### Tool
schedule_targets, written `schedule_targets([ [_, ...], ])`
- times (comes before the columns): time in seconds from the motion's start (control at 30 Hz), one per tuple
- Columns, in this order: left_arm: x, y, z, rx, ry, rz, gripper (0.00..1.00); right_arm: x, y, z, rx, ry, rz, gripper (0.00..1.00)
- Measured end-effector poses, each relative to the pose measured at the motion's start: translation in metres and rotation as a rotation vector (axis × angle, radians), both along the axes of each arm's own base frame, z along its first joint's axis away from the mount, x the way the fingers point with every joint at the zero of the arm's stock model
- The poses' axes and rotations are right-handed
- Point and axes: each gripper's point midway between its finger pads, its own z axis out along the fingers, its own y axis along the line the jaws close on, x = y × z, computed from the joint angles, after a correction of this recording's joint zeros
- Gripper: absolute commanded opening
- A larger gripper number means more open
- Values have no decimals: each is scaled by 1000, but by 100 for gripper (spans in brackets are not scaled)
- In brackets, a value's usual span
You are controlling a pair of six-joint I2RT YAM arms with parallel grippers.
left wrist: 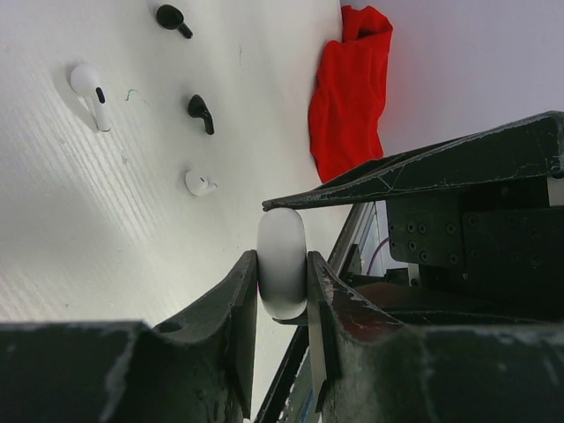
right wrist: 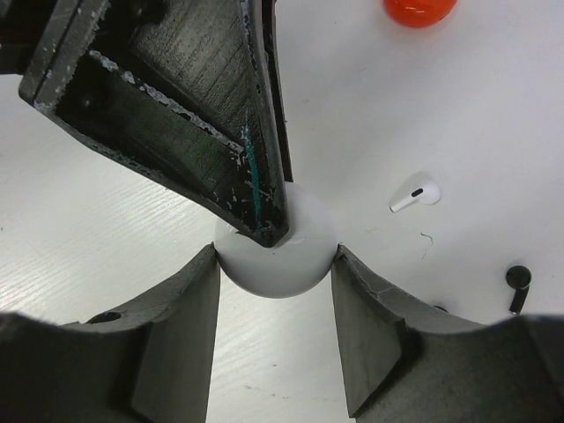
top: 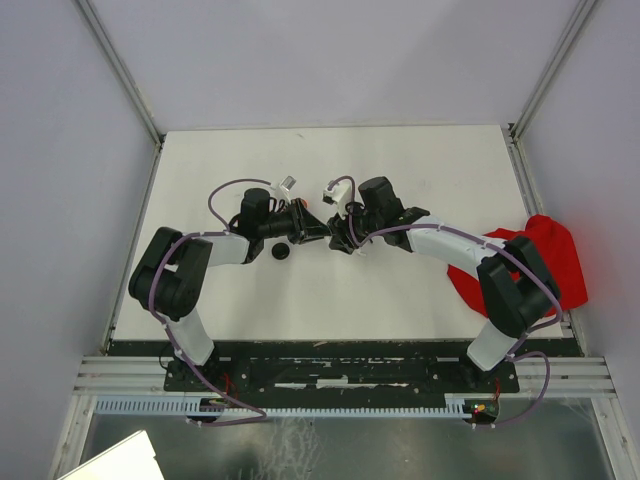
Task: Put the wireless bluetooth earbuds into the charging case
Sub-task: Open the charging case.
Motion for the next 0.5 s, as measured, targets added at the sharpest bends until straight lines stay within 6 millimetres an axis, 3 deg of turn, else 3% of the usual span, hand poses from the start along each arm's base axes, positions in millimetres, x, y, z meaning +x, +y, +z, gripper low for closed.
schedule_targets([
  [0.07,0,0,0,-1,-2,0,3,0,0,0,0,0,0,64],
  [0.13,0,0,1,-2,-4,0,3,0,0,0,1,0,-3,81],
  [0.23,1,-1,4,-9,-20,-2,3,2,-2,3,9,0,-19,96],
  [0.4,4,-2,8,-23,-35,2,3,9,-21,24,60,-31,-105,100],
  [0.5,4,-3,11,-33,-37,5,3,23,-42,50,99,-80,-226,100],
])
